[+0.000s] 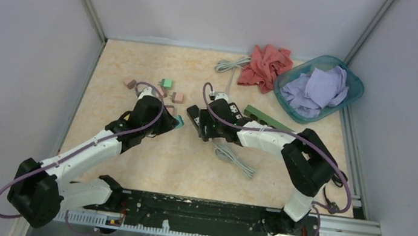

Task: Insert the plug
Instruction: Adjust the socket at the center of the board.

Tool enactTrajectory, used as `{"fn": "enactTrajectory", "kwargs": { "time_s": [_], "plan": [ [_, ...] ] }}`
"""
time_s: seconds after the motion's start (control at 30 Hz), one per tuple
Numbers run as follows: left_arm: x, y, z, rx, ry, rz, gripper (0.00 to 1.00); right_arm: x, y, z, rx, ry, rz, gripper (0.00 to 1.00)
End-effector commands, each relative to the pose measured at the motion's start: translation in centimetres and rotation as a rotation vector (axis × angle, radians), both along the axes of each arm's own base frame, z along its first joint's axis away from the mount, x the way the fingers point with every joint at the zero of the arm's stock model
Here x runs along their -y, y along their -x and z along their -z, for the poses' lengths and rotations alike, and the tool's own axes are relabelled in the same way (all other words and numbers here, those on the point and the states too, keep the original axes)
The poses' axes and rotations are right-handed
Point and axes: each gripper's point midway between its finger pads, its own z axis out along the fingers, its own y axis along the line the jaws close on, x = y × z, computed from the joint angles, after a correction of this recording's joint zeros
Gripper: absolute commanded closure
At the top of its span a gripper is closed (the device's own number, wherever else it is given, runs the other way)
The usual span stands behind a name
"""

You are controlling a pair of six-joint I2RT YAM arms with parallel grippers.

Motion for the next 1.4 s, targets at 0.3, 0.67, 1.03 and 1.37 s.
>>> {"fn": "enactTrajectory", "kwargs": {
  "time_s": [0.3,0.67,1.03,1.37],
  "plan": [
    [2.5,-1.1,-1.2,-0.014,0.021,0.109,1.0,7.6,2.6,-3.5,0.003,-0.041,-0.085,0.27],
    [3.6,-1.3,-0.4,-0.059,0.02,0.158,1.0,6.6,8.8,0.0,-0.157,-0.075,-0.299,0.39],
    [2.3,-1.9,-0.6,-0.054,-0.06,0.133,1.0,-3.1,11.3,-3.4,-0.138,-0.214,-0.531,0.46],
    [1.0,-2.4,-0.1,-0.091,-0.114,0.134,1.0,-4.3,10.3,-4.7,-0.094,-0.248,-0.541,0.39]
  ]
}}
